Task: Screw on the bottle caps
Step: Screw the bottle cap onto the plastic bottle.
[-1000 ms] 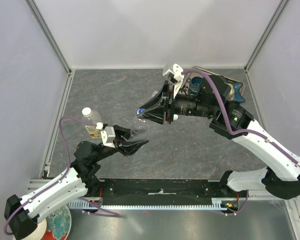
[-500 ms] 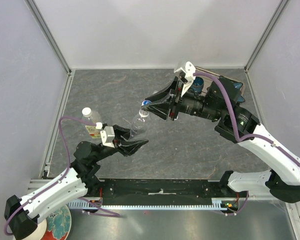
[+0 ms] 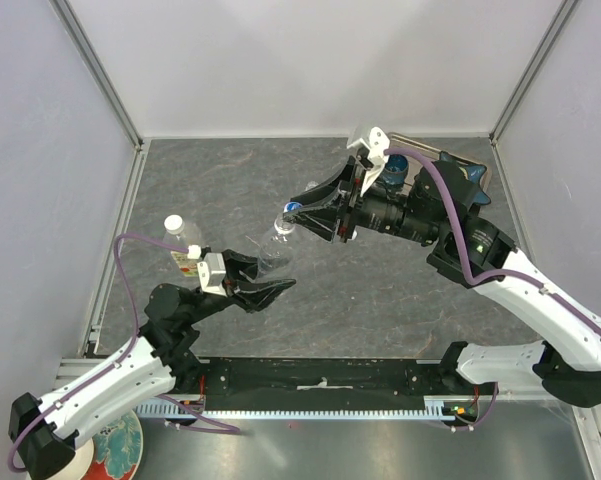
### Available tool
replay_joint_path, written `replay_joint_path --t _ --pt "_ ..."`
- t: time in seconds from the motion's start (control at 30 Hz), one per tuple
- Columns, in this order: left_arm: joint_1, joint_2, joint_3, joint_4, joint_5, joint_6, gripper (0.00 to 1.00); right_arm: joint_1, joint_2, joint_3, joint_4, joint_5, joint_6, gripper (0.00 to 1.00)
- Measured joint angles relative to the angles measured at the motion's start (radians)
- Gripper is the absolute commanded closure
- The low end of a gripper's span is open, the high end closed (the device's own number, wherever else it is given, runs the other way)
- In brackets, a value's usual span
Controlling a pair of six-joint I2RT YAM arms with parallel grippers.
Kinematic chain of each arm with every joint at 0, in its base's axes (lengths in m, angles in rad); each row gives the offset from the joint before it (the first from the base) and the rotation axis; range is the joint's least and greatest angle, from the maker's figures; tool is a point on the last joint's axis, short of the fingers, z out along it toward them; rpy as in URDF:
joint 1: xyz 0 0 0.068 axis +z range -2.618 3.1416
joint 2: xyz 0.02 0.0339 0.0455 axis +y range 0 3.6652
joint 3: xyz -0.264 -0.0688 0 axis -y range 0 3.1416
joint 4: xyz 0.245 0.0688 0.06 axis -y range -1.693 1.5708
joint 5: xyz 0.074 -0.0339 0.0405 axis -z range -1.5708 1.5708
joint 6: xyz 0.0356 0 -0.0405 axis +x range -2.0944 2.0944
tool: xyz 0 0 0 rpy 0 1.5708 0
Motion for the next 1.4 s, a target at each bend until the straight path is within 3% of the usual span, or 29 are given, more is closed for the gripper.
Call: replay_joint_path --t 0.73,1.4 --pt "0.001 -0.003 0.01 -0.002 0.006 -0.013 0.82 0.0 0.019 -0.055 0.1 -0.026 0.056 0.77" --pt "0.001 0.004 0.011 -0.013 0.025 -0.014 0.83 -0.006 0.007 -0.038 0.025 -0.078 0.032 0.78"
